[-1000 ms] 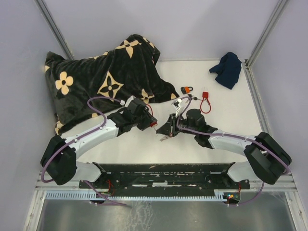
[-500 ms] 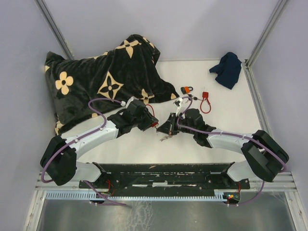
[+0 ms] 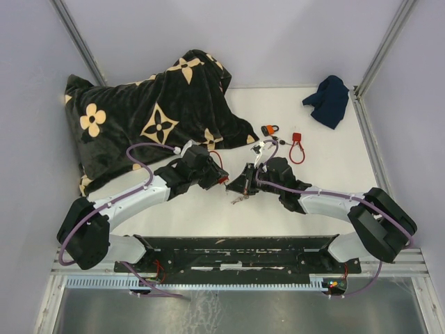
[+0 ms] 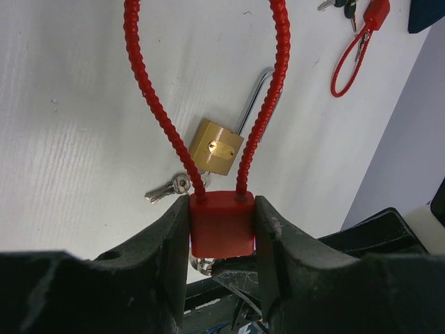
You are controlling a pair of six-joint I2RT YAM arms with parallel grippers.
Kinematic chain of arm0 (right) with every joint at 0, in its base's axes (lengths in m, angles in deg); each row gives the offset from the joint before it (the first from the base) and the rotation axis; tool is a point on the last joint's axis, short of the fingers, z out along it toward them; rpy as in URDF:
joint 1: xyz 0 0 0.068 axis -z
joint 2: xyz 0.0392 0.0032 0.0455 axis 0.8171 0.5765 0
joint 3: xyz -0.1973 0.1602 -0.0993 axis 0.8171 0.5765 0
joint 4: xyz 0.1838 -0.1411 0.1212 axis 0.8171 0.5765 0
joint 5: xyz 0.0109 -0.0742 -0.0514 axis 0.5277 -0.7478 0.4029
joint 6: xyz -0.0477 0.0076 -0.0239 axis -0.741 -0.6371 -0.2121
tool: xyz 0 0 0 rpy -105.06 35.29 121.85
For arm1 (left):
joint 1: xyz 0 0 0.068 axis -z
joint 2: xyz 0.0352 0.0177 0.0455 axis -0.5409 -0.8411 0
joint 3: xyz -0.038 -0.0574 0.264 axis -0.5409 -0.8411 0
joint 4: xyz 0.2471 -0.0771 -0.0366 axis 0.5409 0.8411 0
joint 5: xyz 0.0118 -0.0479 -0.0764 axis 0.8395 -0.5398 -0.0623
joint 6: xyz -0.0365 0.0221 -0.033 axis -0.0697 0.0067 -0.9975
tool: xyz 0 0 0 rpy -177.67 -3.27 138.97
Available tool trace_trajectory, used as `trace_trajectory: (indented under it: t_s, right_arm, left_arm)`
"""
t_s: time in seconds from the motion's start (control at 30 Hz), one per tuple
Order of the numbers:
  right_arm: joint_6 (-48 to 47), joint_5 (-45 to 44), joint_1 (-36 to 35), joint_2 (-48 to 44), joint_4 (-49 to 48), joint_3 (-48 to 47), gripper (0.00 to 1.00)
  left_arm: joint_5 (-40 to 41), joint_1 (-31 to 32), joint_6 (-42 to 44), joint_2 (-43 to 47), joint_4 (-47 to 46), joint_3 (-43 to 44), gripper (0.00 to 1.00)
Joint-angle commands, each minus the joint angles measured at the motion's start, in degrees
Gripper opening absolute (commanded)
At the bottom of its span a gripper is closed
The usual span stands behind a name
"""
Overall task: Unlock with the key
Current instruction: Unlock the lock.
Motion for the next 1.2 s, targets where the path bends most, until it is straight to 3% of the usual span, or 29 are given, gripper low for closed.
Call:
trace_trajectory:
  t_s: [0.0,0.57,1.17]
  right_arm:
    - [0.72,-2.19,-0.08,-0.38,-0.34,-1.74,0.02]
    - [5.30,-1.94,0.32,0.76,6.38,-4.70,0.02]
    - [3.77,-4.79,0.34,3.17,-3.55,-3.98,0.02]
  left_arm:
    - [-0.67,-0.12,-2.23,2.31,-3.57,-0.29,0.03]
    - [2.95,0.66,-1.77,4.31,-5.31,-2.54,0.03]
    - [8.32,6.46,-6.41,3.26,-5.86,-4.30,0.03]
